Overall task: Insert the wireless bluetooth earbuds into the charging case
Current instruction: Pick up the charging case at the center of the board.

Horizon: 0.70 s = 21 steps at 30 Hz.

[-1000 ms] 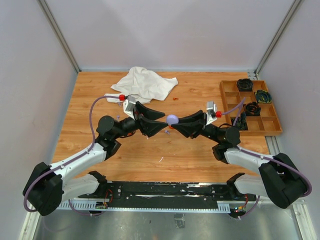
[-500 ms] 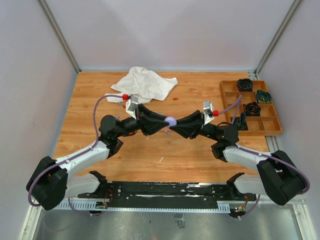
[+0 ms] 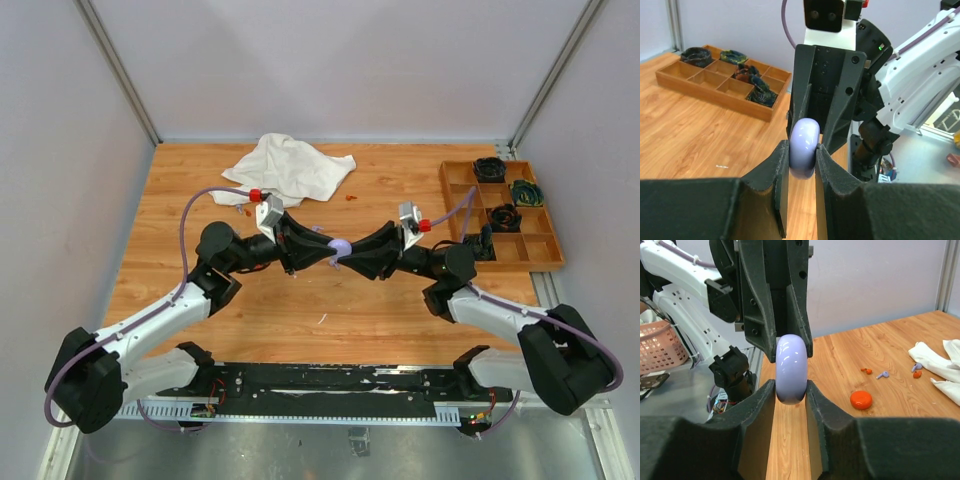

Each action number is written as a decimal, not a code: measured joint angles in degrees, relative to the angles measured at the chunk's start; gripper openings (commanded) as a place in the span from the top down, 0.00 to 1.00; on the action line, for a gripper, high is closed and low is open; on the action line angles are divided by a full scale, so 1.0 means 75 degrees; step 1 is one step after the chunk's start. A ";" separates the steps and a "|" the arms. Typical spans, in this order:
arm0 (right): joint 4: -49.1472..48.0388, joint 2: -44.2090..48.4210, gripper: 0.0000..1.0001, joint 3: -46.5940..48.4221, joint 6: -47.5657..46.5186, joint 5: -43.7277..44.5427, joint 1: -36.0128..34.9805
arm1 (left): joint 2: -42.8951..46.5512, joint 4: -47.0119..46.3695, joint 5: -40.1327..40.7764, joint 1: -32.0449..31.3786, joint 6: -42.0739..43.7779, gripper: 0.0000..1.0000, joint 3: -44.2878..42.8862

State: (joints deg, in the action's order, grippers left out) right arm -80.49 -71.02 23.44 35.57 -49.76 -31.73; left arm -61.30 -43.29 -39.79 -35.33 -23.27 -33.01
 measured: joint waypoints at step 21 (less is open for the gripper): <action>0.6528 0.2658 0.56 0.0720 -0.3506 -0.0172 0.0000 | 0.0408 0.1833 -0.0449 -0.0283 0.2151 0.93 -0.0455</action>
State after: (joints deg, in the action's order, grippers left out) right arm -31.53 -51.09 28.84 9.28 -51.05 -31.73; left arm -58.24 -29.54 -43.16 -37.45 -7.14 -36.42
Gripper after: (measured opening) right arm 0.458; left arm 0.245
